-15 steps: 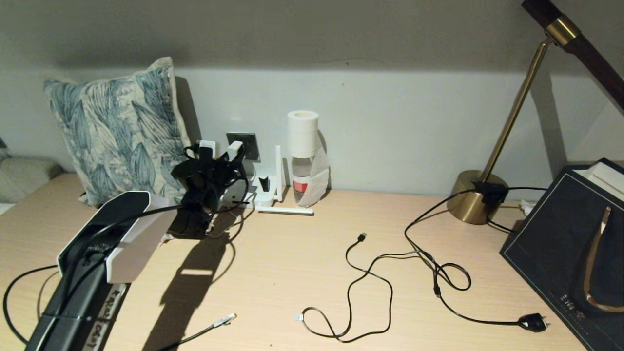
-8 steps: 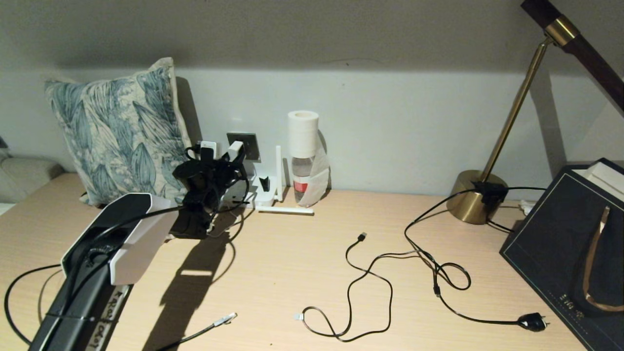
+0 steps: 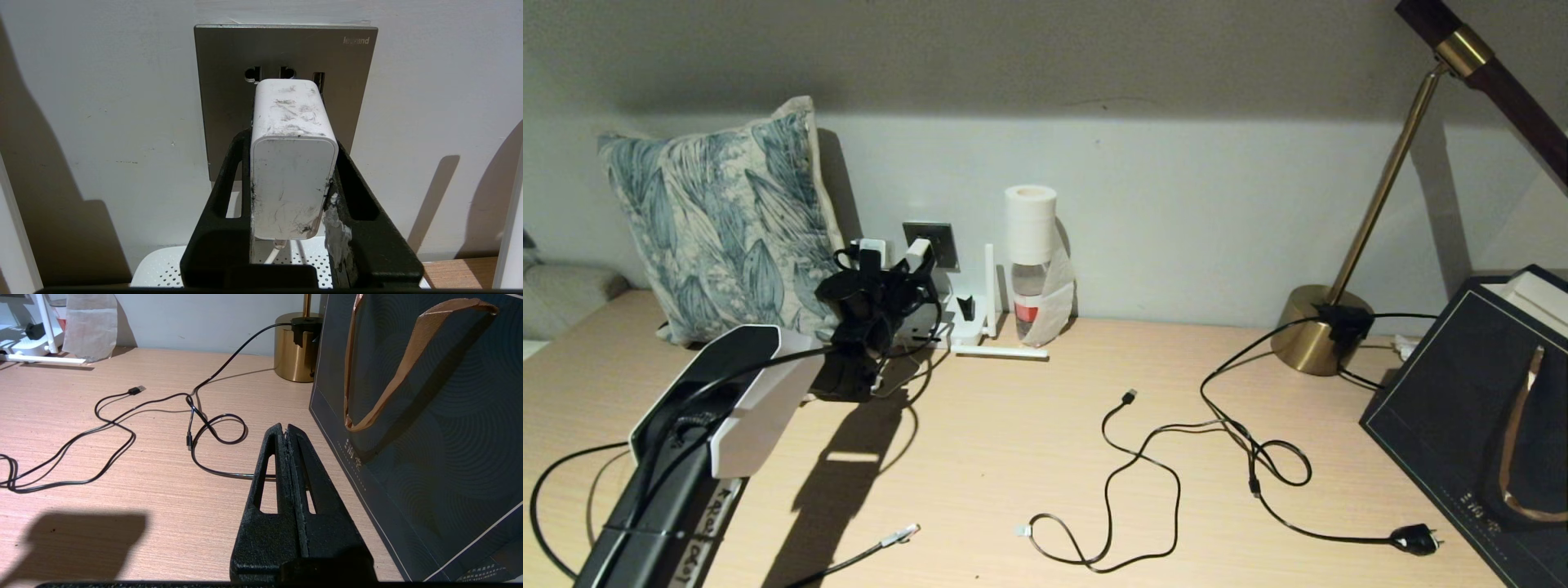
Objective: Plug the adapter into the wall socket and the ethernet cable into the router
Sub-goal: Plug plug into socket
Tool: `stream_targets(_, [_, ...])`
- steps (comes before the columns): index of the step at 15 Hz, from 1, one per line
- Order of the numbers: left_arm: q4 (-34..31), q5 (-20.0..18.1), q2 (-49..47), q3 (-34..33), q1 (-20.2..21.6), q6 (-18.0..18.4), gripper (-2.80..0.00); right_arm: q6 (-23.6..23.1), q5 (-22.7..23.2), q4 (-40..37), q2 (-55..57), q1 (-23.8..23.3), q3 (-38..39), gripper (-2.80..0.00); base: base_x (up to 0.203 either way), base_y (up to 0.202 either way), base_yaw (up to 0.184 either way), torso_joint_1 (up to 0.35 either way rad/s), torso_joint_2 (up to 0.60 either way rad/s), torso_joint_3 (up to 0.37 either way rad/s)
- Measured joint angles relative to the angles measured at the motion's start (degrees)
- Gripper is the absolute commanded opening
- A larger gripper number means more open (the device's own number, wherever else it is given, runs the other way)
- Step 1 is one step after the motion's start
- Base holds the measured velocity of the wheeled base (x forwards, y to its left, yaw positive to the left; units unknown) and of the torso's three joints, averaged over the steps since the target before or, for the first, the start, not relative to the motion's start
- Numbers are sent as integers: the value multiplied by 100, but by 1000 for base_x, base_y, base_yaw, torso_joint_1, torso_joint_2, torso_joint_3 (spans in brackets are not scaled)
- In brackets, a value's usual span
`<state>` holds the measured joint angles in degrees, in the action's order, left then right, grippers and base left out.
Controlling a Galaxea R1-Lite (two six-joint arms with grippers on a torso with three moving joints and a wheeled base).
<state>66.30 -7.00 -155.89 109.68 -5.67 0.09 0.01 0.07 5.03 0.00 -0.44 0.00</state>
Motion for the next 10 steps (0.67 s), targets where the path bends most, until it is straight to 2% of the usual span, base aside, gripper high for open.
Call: stream_targets(10, [33,341,35,0,-68,-141,-280,-1,2,2,0,0,0,-280,0,0,0,0,0,0])
